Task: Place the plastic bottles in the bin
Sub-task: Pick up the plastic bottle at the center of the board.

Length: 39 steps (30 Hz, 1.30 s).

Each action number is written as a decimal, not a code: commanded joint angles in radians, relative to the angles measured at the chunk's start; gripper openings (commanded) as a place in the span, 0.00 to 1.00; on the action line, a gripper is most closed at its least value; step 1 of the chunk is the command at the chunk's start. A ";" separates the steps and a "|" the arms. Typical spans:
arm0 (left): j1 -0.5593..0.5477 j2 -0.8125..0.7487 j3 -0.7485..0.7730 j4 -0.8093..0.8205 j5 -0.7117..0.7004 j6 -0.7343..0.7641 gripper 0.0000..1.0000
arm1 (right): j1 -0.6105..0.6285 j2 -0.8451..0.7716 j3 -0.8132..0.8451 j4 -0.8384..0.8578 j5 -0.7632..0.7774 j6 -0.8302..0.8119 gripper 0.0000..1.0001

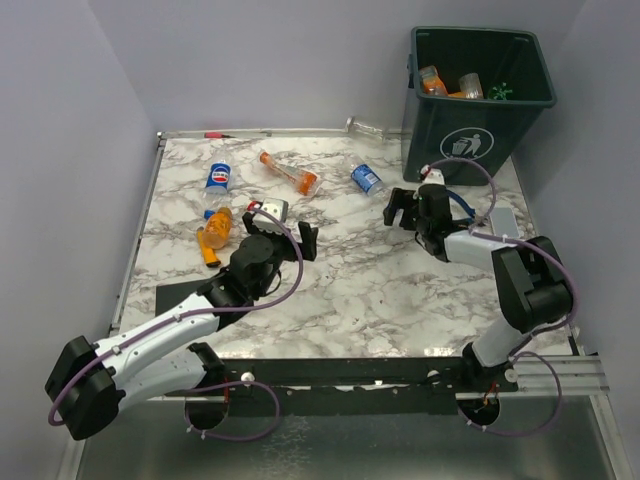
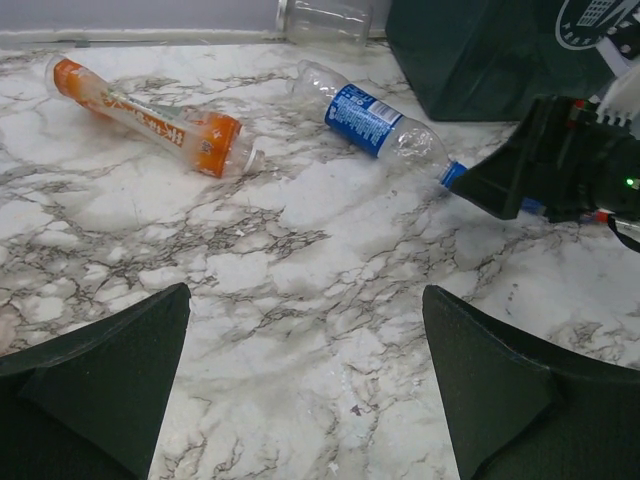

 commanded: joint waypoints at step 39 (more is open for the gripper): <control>0.001 -0.059 -0.008 0.035 0.107 -0.011 0.99 | 0.009 0.047 0.191 -0.196 -0.246 -0.079 0.02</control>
